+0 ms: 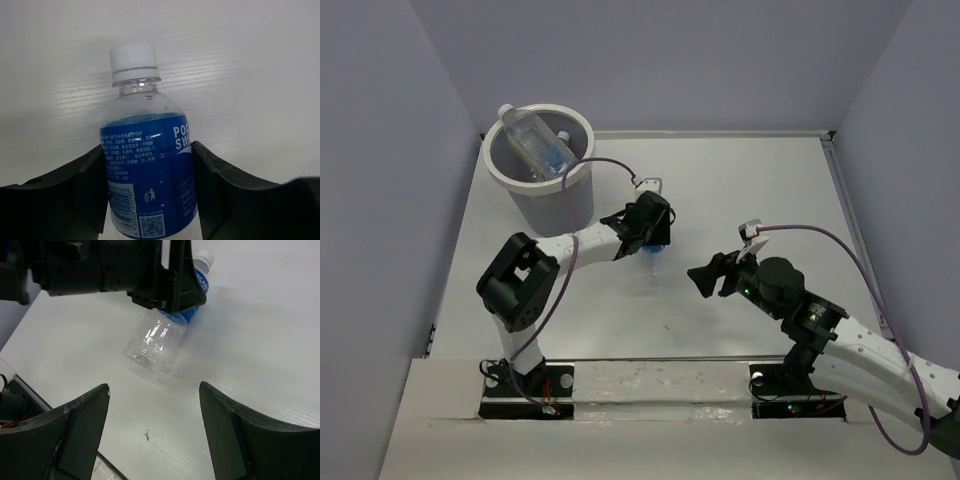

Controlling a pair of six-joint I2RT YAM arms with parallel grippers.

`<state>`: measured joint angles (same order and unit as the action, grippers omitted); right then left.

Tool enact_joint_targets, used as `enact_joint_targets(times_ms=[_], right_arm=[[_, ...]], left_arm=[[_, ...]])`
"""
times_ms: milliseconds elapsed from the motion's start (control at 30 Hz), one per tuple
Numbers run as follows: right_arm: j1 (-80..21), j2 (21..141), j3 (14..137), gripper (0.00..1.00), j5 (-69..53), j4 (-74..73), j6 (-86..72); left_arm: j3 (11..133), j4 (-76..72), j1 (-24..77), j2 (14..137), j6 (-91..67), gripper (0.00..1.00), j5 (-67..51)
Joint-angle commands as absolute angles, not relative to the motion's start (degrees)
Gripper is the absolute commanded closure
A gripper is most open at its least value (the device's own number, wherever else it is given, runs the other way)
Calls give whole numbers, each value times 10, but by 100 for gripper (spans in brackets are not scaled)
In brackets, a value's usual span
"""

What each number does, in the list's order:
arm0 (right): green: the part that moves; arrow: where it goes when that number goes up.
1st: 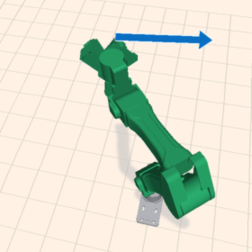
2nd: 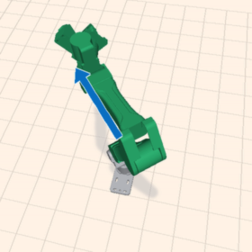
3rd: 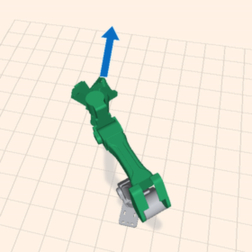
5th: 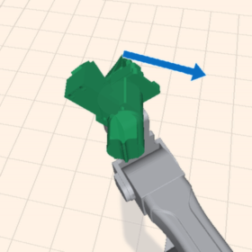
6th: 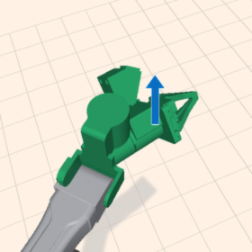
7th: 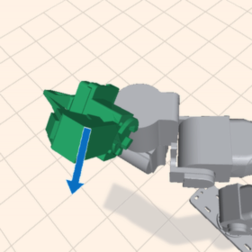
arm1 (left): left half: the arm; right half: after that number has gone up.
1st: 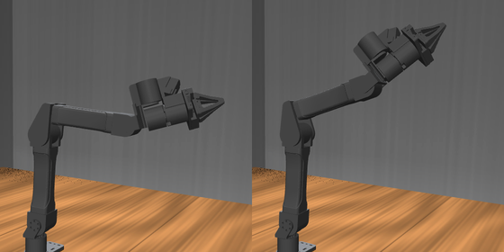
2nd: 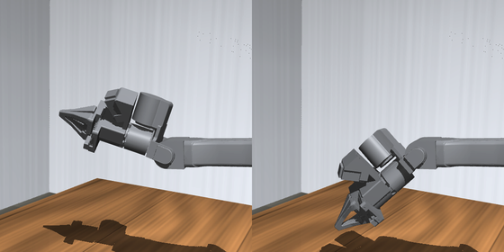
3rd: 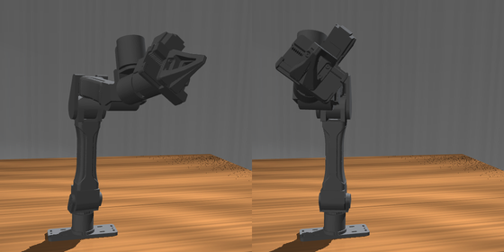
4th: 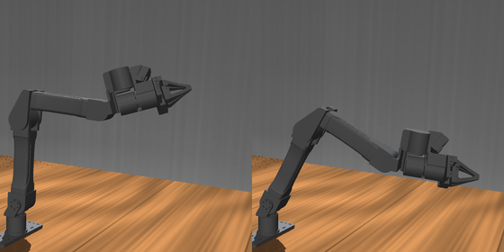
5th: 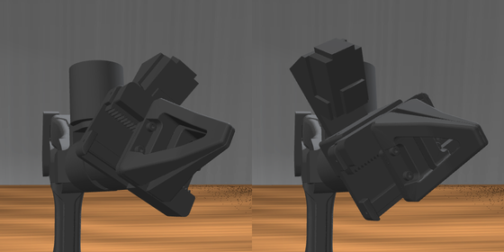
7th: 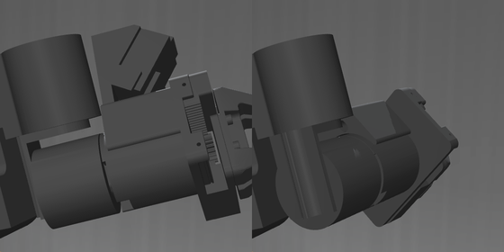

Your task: Put the plastic bottles in the bin

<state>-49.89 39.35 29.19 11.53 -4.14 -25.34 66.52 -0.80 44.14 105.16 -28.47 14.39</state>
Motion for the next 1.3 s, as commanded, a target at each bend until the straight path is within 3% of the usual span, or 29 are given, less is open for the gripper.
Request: enact_joint_targets(times_ms=[0, 167, 300, 600, 933, 1267], right_arm=[[-499, 369, 296, 23, 114, -32, -253], [-499, 348, 280, 23, 113, -13, -260], [-499, 350, 271, 23, 109, 16, -259], [-499, 374, 265, 24, 96, 54, -244], [-499, 398, 243, 24, 66, 103, -239], [-499, 388, 226, 24, 58, 116, -236]], left_arm=[[677, -31, 442, 858, -257, 48, 119], [741, -1, 421, 717, -219, 53, 162], [799, 29, 375, 679, -191, 53, 211], [822, -10, 156, 703, -143, 57, 261], [766, -196, 106, 768, -63, 57, 368], [686, -301, 106, 772, -65, 59, 390]])
